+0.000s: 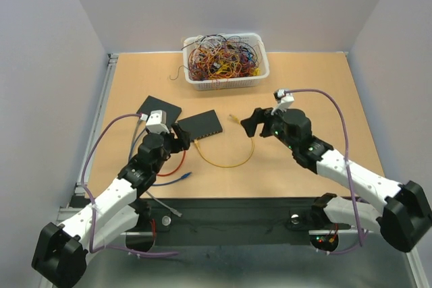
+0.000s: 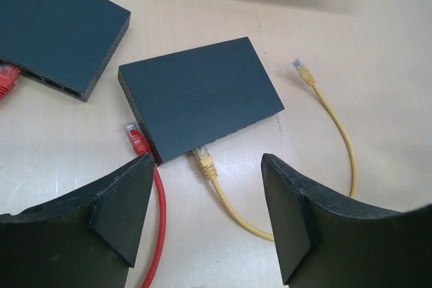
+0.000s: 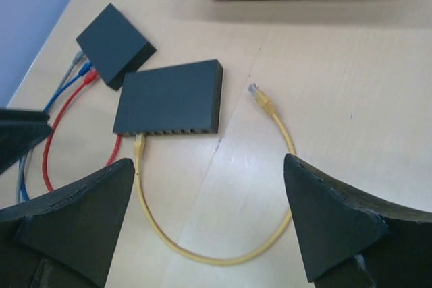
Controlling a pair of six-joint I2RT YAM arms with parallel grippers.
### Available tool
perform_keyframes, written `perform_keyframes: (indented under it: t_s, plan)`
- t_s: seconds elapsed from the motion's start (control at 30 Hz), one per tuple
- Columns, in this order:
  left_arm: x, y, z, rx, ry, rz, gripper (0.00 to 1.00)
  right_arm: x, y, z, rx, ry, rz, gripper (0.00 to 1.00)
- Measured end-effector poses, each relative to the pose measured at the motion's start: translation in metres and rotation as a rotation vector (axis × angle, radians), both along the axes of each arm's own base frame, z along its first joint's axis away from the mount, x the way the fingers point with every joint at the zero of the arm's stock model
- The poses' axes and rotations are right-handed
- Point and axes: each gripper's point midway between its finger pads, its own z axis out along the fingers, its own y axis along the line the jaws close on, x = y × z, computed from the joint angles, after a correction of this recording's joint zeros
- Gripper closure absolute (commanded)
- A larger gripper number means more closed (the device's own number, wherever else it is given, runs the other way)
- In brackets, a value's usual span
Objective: Insert the plug into the switch port
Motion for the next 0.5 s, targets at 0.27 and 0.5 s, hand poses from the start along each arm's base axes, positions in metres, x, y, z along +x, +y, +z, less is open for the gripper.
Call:
perform_keyframes:
  t_s: [0.27, 0.5]
  plan:
    - [0.0, -0.003, 0.001, -0.005, -0.011, -0.006, 0.25, -0.058, -0.001, -0.001, 0.006, -0.046, 0.224, 0.0]
    - [-0.002, 0.0, 0.005, -0.01, -0.036, 0.016, 0.25, -0.077, 0.011, -0.004, 0.04, -0.018, 0.33, 0.0]
